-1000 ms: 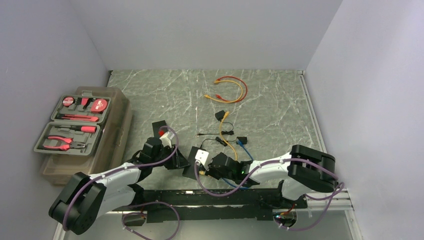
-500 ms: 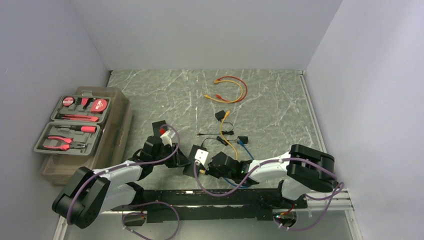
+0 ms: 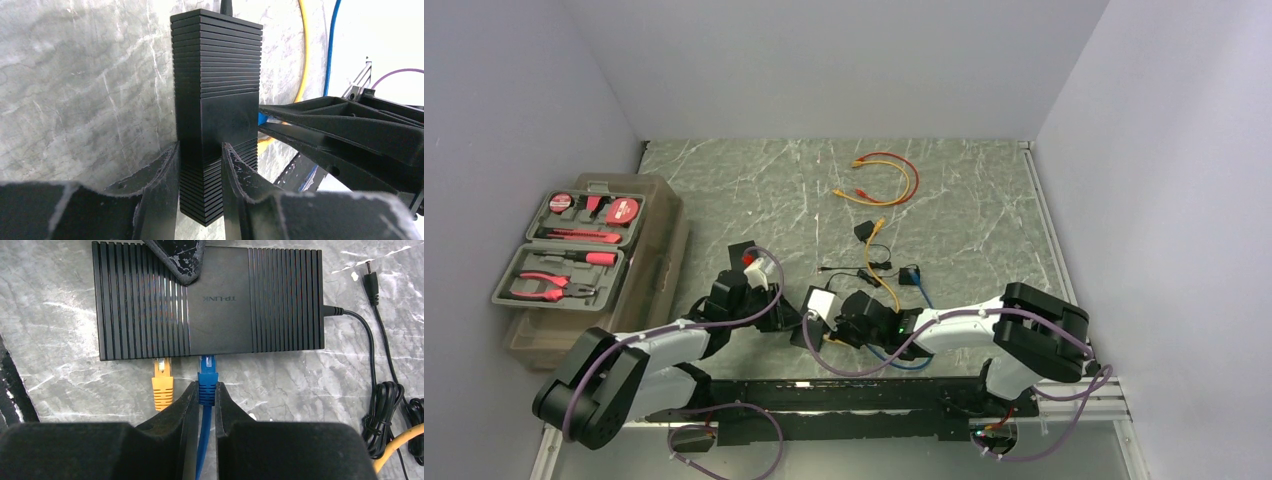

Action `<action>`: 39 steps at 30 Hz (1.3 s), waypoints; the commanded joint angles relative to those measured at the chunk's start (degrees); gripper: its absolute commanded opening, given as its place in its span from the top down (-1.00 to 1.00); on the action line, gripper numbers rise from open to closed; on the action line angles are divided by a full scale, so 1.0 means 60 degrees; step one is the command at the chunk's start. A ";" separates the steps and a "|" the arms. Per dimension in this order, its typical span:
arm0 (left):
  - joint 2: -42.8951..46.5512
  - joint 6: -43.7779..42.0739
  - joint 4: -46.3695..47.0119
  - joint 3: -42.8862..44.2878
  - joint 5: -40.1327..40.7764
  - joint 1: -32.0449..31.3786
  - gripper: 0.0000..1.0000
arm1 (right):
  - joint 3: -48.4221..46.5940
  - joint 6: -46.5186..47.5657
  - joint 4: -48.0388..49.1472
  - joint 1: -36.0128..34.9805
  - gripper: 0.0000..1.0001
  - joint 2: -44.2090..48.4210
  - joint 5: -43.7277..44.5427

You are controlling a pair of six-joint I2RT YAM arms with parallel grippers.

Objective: Insert the plug into the switch port
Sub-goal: Insert the connector into the switch port.

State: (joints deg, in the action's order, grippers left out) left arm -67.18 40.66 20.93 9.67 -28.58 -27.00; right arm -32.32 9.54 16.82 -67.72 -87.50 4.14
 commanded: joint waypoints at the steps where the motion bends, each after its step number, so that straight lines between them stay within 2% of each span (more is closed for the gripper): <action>1: -0.0416 -0.0303 -0.0523 -0.0156 -0.0810 -0.0333 1.00 | -0.1323 0.0102 0.3229 -0.0005 1.00 -0.0015 -0.1004; 11: 0.0367 -0.0418 -0.1360 0.0026 -0.0363 -0.0324 1.00 | -0.0688 -0.0092 0.2486 0.0001 1.00 0.0421 -0.1334; 12: 0.0475 -0.0398 -0.1517 0.0045 -0.0292 -0.0325 0.95 | -0.0575 -0.0116 0.2428 -0.0002 1.00 0.0463 -0.1344; 14: 0.0635 -0.0377 -0.1733 0.0104 -0.0144 -0.0333 0.79 | -0.0369 -0.0164 0.2300 -0.0012 1.00 0.0568 -0.1349; 16: 0.0856 -0.0379 -0.2013 0.0173 0.0021 -0.0333 0.50 | -0.0171 -0.0241 0.2193 -0.0005 1.00 0.0671 -0.1322; 21: 0.1515 -0.0493 -0.2812 0.0464 0.0482 -0.0333 0.06 | 0.0200 -0.0400 0.1860 -0.0021 1.00 0.0864 -0.1403; 24: 0.1912 -0.0532 -0.3407 0.0661 0.0969 -0.0331 -0.11 | 0.0437 -0.0522 0.1786 -0.0071 1.00 0.0893 -0.1443; 31: 0.2521 -0.0520 -0.4475 0.0951 0.1693 -0.0333 -0.33 | 0.0635 -0.0690 0.1468 -0.0218 1.00 0.0658 -0.1396; 32: 0.2592 -0.0504 -0.4596 0.0984 0.1796 -0.0333 -0.54 | 0.0648 -0.0709 0.1464 -0.0229 1.00 0.0601 -0.1407; 36: 0.2923 -0.0475 -0.5013 0.1134 0.2199 -0.0333 -0.66 | 0.0639 -0.0797 0.1403 -0.0282 1.00 0.0430 -0.1388; 37: 0.3008 -0.0476 -0.5121 0.1165 0.2267 -0.0333 -0.73 | 0.0563 -0.0792 0.1293 -0.0292 1.00 0.0389 -0.1373; 38: 0.3088 -0.0491 -0.5225 0.1207 0.2332 -0.0330 -0.95 | 0.0473 -0.0774 0.1122 -0.0286 1.00 0.0294 -0.1352; 39: 0.3173 -0.0482 -0.5331 0.1251 0.2375 -0.0333 -0.98 | 0.0366 -0.0756 0.0925 -0.0285 1.00 0.0182 -0.1315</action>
State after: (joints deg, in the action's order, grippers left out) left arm -50.02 38.33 -6.79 14.66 -17.89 -28.86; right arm -28.38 5.89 21.12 -68.97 -84.86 -3.07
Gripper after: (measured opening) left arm 0.940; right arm 0.147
